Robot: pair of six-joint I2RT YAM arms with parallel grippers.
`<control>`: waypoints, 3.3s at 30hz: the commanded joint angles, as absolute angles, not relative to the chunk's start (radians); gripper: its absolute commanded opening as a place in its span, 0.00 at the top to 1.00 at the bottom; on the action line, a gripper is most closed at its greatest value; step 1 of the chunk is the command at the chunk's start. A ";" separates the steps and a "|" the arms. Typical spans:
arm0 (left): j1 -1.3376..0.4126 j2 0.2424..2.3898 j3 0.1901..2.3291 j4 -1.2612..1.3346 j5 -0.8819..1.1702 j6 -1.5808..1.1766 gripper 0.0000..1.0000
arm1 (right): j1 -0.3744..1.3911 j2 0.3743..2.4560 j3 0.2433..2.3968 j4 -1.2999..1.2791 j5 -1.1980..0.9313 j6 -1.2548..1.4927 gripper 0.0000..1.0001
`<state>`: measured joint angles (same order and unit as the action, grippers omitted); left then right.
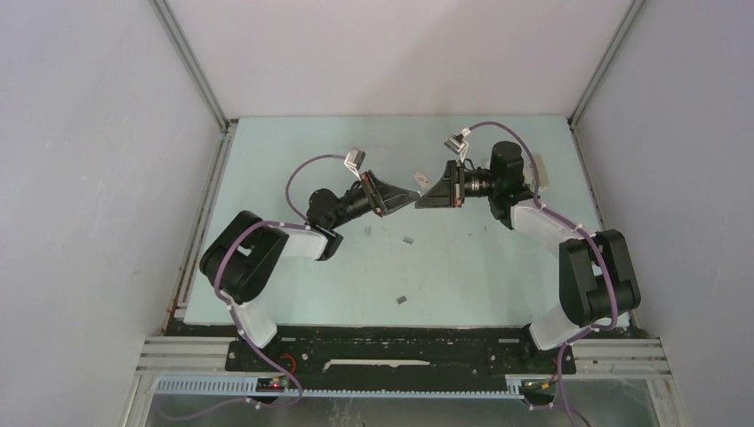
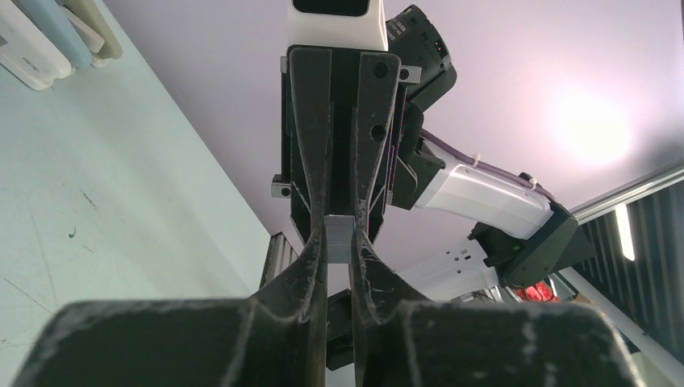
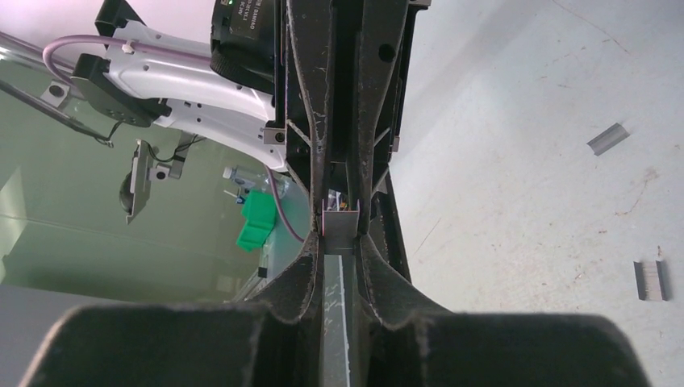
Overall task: Unload the staples from the stapler
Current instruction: Pick up the staple from the center of the board, then place the staple at the center of the board, then pick up the staple from the center of the board.
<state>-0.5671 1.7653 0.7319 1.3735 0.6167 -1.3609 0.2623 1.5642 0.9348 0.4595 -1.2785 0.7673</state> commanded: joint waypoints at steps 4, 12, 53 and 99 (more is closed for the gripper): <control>-0.572 1.736 0.706 1.416 0.601 -1.336 0.65 | 0.267 1.546 0.934 0.429 -1.269 0.720 0.88; -0.498 1.625 0.620 1.322 0.575 -1.222 0.52 | 0.253 1.489 0.945 0.161 -1.226 0.440 0.88; -0.379 0.898 0.405 0.420 0.272 -0.497 0.41 | 0.503 1.861 1.159 -0.817 -0.196 -0.474 0.66; -0.377 0.629 0.246 0.487 0.061 -0.499 0.00 | 0.508 1.638 1.019 -0.579 -0.201 -0.289 0.48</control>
